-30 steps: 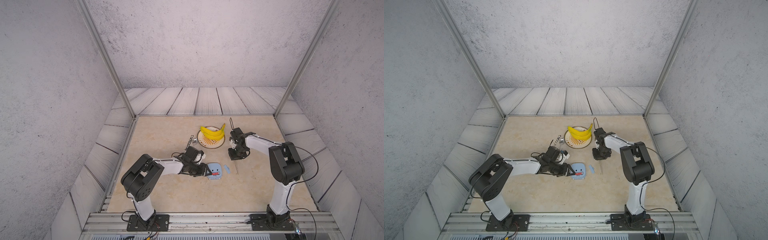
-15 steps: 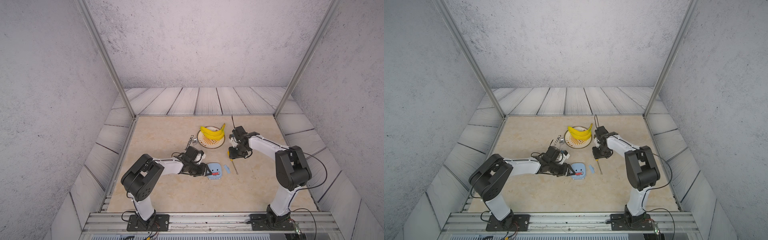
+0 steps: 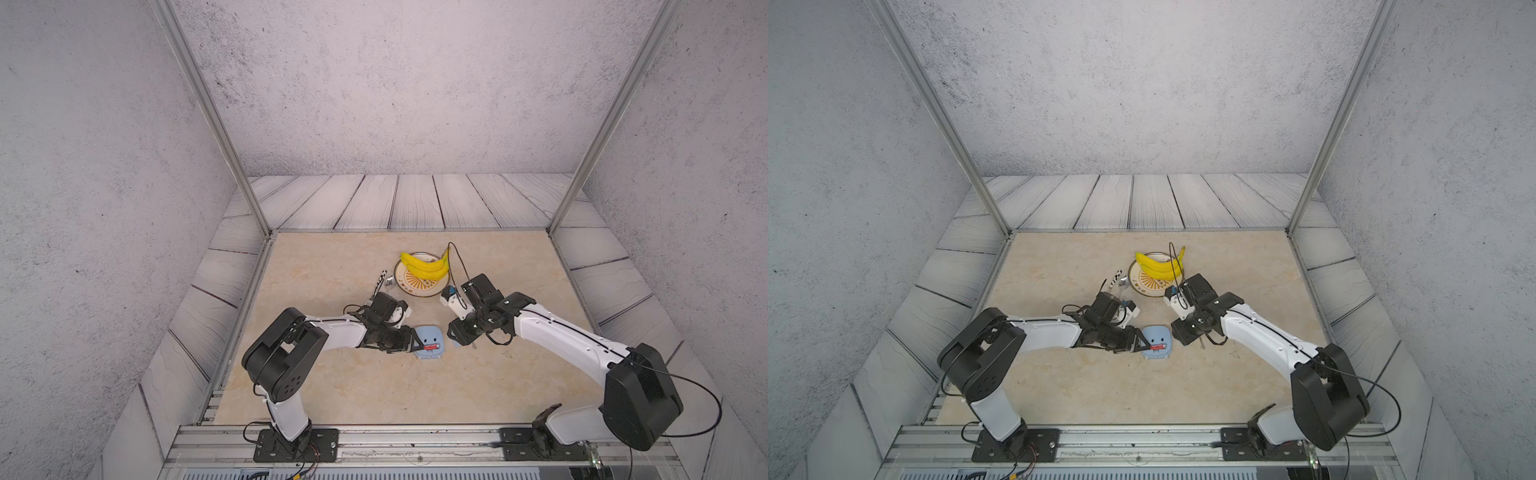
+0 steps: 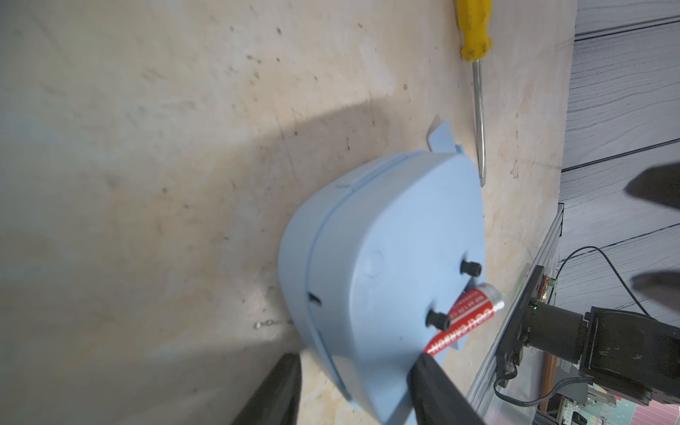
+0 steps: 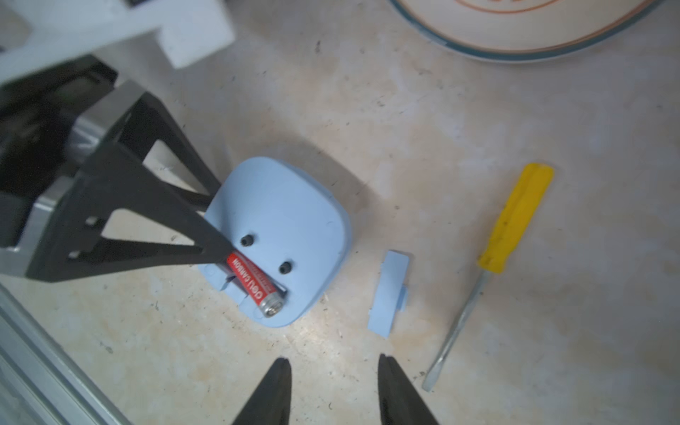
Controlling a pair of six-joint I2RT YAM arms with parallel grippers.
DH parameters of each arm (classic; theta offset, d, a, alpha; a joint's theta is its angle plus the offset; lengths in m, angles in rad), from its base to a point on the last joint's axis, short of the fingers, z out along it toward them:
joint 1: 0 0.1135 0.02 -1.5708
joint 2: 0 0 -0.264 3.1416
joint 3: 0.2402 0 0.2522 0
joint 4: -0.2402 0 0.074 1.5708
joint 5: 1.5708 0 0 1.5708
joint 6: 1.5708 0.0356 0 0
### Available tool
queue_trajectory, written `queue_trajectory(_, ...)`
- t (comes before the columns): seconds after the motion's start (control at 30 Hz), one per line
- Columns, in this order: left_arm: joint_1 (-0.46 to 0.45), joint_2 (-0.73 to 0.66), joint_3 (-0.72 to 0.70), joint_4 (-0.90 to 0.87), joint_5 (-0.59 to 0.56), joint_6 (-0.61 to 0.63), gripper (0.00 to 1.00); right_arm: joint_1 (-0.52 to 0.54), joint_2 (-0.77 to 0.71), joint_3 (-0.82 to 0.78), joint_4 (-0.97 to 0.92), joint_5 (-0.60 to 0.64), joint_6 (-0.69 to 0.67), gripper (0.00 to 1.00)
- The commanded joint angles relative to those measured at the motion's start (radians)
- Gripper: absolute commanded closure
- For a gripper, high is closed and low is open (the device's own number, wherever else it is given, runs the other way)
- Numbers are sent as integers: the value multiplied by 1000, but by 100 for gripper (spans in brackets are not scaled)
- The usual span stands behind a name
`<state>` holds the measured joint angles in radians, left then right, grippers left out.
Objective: Remove the battery from the alarm
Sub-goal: Place the screwdriver at the center of the board.
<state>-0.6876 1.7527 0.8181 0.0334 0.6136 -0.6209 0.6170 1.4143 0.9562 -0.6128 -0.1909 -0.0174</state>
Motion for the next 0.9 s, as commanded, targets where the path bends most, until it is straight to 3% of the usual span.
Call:
queue_trajectory(0.0, -5, 48, -30, -104, -85, 24, 46, 56, 25, -2, 16, 51, -51, 57)
queue_trajectory(0.47, -6, 56, -27, -102, -83, 17, 46, 115, 130, 43, 74, 53, -236, 57)
queue_trajectory(0.87, -6, 53, -27, -107, -86, 16, 46, 133, 189, 36, 58, 42, -254, 59)
